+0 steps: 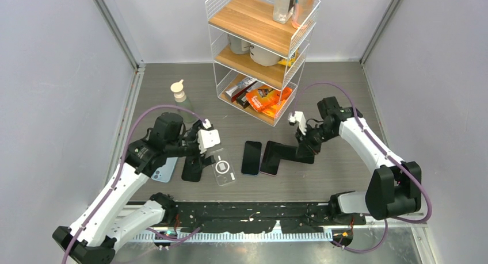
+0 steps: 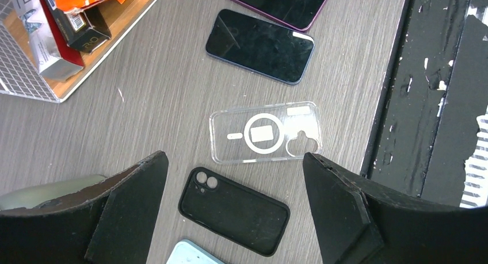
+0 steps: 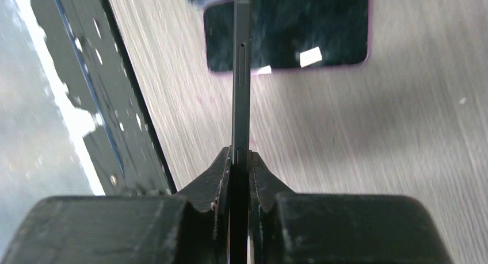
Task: Take the phone out of the phone case
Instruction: Place the phone at the center of the board.
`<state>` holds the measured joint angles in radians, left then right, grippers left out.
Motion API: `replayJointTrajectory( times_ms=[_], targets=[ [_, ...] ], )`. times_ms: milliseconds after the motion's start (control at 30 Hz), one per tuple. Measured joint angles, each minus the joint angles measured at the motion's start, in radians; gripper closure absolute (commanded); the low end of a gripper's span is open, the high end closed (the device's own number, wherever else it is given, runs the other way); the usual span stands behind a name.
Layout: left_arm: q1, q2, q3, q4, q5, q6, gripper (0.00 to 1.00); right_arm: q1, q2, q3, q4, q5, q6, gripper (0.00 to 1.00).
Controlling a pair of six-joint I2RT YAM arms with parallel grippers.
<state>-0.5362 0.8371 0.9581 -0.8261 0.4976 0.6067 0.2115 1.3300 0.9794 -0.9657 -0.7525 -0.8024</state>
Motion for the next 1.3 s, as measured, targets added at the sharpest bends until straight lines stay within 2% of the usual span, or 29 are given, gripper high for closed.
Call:
replayJointTrajectory(
  times_ms=[200,467,867,1100,1300],
  targets=[
    [0.000,0.030,0.000,0.000,0.000,0.031,0.10,-0.077,0.008,0.000,-0.240,0.135,-0.329,0.94],
    [0.000,0.084,0.000,-0.002,0.005,0.061,0.12,-0.081,0.166,0.000,-0.356,0.282,-0.557,0.94],
    [0.000,0.127,0.000,-0.003,0.020,0.087,0.12,-0.033,0.367,0.090,-0.398,0.338,-0.564,0.91],
    [0.000,0.135,0.000,-0.013,0.020,0.098,0.12,0.006,0.491,0.164,-0.433,0.333,-0.523,0.82],
    [0.000,0.131,0.000,-0.016,0.020,0.111,0.12,0.014,0.586,0.225,-0.442,0.355,-0.491,0.70]
  ],
)
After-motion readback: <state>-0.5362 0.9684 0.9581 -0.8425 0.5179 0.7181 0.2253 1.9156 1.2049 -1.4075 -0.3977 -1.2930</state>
